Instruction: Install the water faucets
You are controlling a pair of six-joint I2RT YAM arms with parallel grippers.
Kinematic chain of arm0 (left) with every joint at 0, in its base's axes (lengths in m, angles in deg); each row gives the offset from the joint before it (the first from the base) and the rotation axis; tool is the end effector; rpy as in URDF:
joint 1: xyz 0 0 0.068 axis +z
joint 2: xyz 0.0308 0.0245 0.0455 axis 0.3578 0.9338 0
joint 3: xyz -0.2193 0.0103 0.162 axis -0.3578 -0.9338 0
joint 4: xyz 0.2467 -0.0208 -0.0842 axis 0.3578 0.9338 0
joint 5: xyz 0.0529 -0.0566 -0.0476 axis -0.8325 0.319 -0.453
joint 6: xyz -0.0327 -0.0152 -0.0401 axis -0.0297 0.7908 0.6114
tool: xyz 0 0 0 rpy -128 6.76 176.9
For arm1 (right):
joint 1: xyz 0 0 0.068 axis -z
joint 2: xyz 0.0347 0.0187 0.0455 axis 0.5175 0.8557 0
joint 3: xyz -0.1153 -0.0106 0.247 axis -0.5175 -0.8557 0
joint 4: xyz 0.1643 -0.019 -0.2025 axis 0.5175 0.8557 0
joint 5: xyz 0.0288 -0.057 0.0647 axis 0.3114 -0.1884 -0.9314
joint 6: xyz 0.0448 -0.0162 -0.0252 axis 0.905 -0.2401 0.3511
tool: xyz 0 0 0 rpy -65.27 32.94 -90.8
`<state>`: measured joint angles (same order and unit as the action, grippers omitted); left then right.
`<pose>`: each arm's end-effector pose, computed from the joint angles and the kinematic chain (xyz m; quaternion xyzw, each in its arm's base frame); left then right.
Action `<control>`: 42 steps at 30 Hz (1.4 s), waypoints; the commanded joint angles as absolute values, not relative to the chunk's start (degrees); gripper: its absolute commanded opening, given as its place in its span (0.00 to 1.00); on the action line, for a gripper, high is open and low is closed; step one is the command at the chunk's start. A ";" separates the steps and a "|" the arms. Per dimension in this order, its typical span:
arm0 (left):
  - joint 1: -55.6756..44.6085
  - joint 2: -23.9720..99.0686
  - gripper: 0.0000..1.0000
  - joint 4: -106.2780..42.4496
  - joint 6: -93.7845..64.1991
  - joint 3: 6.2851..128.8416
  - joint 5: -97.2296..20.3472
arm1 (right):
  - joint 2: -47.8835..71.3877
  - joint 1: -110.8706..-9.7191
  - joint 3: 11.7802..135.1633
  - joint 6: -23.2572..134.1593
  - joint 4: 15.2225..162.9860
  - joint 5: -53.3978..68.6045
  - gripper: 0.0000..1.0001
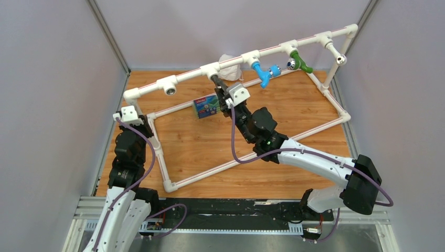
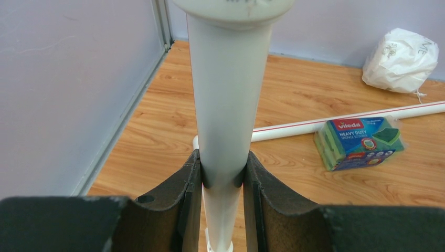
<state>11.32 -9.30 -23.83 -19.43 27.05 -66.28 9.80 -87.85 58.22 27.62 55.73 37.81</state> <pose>0.1369 -0.0112 0.3074 -0.1003 0.7167 0.0240 0.6898 0.1899 0.2643 0.3769 -0.2585 0.5668 0.1221 0.7727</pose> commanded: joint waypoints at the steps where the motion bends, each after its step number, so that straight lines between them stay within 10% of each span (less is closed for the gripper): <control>1: 10.42 -11.31 0.00 -18.30 -19.08 27.48 -62.44 | 14.69 -84.52 56.64 41.59 61.70 39.24 0.00; 42: 9.63 -12.81 0.00 -18.47 -18.99 27.21 -62.52 | 12.32 -84.34 57.87 135.99 71.46 38.02 0.00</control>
